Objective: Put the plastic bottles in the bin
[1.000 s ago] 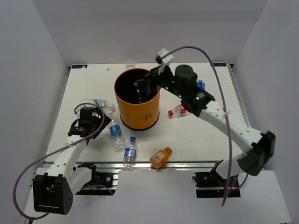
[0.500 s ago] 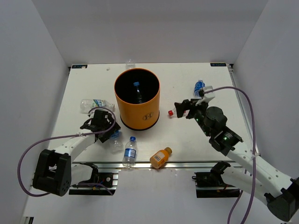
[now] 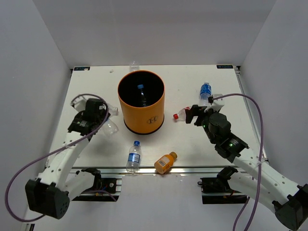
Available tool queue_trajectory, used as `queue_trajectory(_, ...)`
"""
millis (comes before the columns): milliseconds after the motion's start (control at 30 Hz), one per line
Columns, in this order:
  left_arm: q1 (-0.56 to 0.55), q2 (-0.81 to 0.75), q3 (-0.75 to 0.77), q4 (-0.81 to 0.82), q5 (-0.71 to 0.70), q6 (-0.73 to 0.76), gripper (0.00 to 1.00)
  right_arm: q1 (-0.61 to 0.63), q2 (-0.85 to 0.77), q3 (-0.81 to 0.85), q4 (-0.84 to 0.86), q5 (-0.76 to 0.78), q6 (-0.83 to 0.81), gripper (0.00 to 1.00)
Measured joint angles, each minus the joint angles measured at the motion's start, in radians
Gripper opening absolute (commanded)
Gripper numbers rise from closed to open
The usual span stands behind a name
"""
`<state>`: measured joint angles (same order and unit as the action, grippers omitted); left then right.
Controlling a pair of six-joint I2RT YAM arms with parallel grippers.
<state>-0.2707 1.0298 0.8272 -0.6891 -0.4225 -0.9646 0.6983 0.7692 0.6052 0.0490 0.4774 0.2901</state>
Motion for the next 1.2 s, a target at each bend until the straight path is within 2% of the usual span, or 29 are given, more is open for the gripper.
queue_trajectory(100, 0.000, -0.060, 0.160, -0.040, -0.086, -0.002, 0.41, -0.013, 0.024, 0.000, -0.018, 0.019, 0.016, 0.89)
queue_trajectory(233, 0.000, -0.113, 0.327, 0.046, -0.107, 0.052, 0.42, -0.037, 0.029, 0.000, -0.027, 0.030, 0.024, 0.89)
queue_trajectory(400, 0.000, -0.065, 0.467, 0.229, 0.030, 0.153, 0.46, -0.098, 0.047, 0.000, -0.028, 0.011, 0.052, 0.89)
queue_trajectory(600, -0.040, 0.152, 0.527, 0.409, 0.210, 0.244, 0.47, -0.168, 0.101, -0.011, -0.032, -0.033, 0.082, 0.89)
queue_trajectory(733, -0.097, 0.273, 0.528, 0.451, 0.283, 0.296, 0.60, -0.190, 0.166, -0.015, -0.032, -0.063, 0.111, 0.89)
queue_trajectory(900, -0.166, 0.315, 0.533, 0.491, 0.315, 0.356, 0.98, -0.203, 0.282, -0.012, -0.025, -0.099, 0.170, 0.89)
queue_trajectory(1200, -0.187, 0.332, 0.600, 0.475, 0.326, 0.406, 0.98, -0.213, 0.444, 0.023, -0.016, -0.121, 0.294, 0.89)
